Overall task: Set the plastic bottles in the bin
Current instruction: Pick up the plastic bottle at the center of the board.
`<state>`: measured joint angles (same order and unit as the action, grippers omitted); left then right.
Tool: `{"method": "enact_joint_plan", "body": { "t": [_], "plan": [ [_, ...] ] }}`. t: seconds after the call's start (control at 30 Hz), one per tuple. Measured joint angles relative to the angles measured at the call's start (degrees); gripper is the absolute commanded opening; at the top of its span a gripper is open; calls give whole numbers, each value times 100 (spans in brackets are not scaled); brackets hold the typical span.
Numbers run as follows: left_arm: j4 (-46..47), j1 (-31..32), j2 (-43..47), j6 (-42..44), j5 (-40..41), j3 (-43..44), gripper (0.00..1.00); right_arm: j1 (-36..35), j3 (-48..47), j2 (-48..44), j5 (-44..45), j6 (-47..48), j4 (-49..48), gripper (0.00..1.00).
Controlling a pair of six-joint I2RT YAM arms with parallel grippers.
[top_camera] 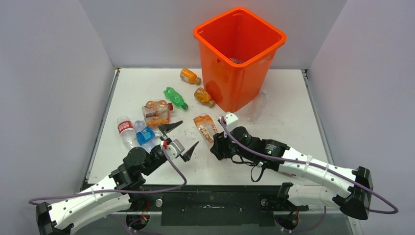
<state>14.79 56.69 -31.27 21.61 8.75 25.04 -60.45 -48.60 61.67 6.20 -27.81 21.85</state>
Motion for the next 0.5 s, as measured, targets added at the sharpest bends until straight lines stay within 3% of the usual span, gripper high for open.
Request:
{"method": "enact_joint_plan", "body": {
  "t": [0.23,0.5],
  "plan": [
    [-319,46,-103,542,-894,-35,96,-2,-1032,4,-601,70,1694,5],
    [-999,691,197,2041,-664,-133,96,-2,-1633,11,-1606,232,2509,5]
  ]
}}
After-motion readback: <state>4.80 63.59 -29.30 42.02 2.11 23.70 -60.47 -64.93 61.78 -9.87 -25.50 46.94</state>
